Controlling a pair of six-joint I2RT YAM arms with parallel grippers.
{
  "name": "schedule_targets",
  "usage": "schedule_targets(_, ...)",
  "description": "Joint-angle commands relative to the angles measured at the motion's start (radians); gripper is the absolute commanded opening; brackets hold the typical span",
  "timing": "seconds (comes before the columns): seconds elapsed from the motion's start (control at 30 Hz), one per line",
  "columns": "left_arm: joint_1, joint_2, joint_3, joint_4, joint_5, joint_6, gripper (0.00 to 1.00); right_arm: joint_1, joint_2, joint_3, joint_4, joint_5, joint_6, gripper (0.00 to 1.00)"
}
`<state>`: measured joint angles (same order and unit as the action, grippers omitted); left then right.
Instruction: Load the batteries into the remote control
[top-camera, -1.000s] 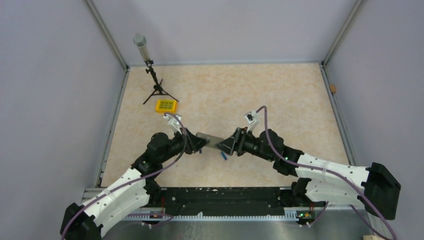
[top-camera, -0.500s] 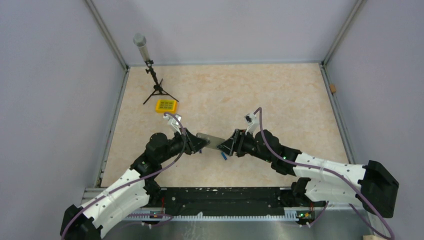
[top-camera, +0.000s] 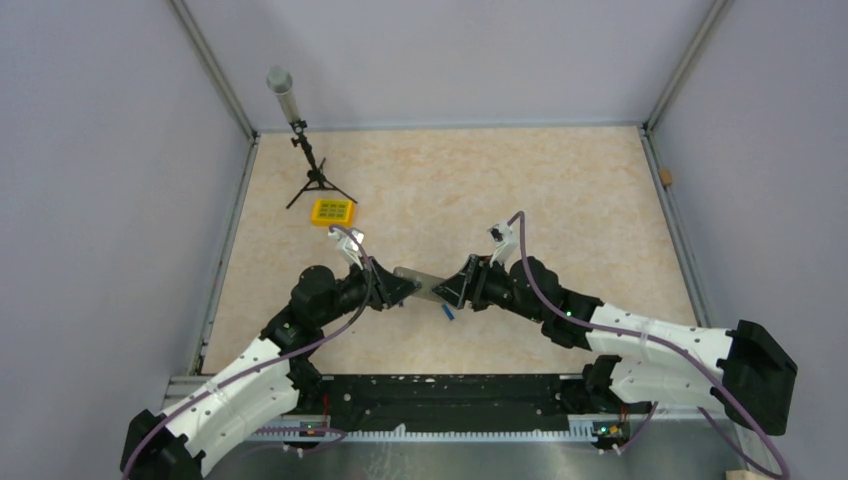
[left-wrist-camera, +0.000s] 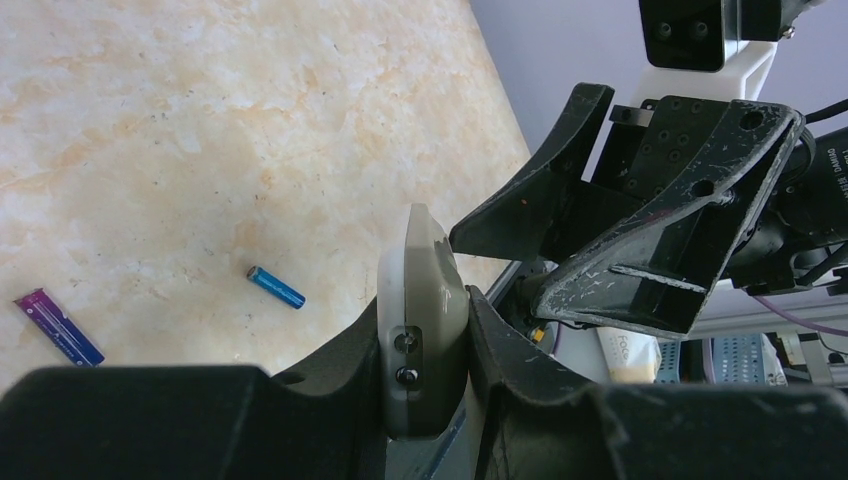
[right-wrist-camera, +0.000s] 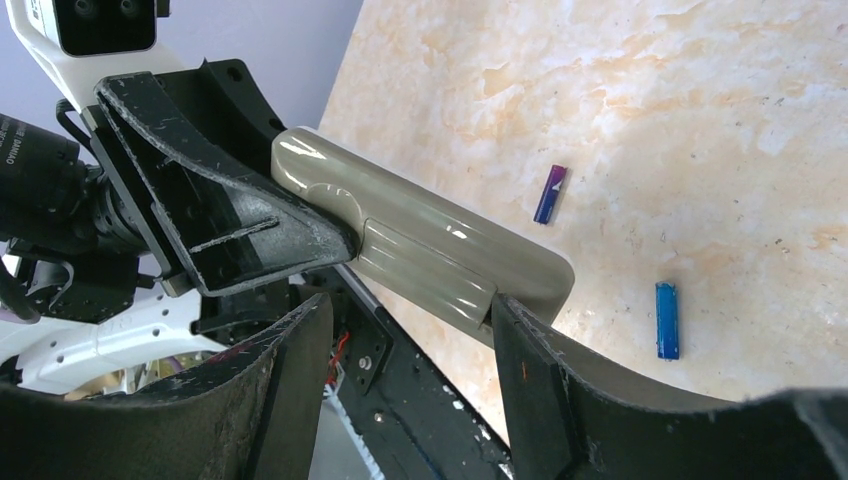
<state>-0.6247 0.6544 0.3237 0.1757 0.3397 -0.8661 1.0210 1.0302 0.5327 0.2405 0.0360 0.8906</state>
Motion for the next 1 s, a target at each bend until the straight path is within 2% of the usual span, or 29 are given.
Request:
schedule_targets(0.0, -0.003, -0.019, 0.030, 0.071, 0.013, -0.007, 0.00, 0.006, 0.004, 0.041, 0.029, 0.011, -0.011, 0.59)
schedule_targets(0.5, -0.004, -0.044, 0.035, 0.069, 0.003, -0.008, 0.00, 0.007, -0.004, 0.021, 0.031, 0.018, 0.004, 0.58)
schedule_targets(0.97, -0.004, -0.037, 0.011, 0.141, 0.046, -0.037, 0.00, 0.007, 0.017, 0.026, 0.048, 0.021, 0.015, 0.59)
